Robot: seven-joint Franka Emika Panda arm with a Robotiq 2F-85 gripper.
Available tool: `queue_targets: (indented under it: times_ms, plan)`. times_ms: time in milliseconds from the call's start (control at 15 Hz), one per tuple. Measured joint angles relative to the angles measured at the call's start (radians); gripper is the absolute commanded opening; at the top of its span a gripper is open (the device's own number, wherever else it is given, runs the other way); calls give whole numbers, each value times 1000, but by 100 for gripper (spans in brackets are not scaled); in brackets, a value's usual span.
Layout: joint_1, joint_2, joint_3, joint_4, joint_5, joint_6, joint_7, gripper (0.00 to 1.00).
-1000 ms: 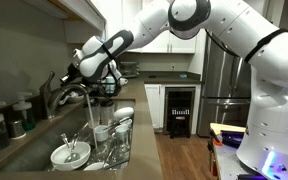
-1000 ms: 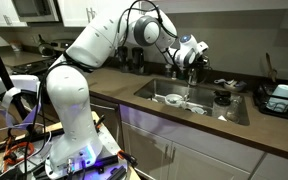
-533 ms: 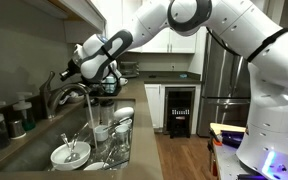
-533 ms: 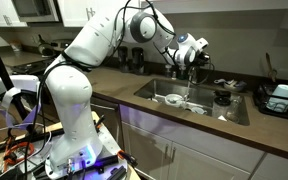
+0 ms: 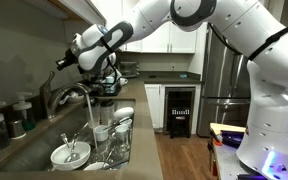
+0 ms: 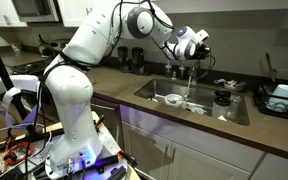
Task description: Turn off the faucet of the sink.
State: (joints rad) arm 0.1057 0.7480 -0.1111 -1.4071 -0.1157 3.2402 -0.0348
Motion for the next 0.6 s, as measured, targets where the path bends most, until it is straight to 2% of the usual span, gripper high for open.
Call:
queue_targets:
  times_ms: [267,600]
  plan:
    - [-18,-7,39,19,0,0,0,4]
    - [-81,0,166,36,0,0,0,4]
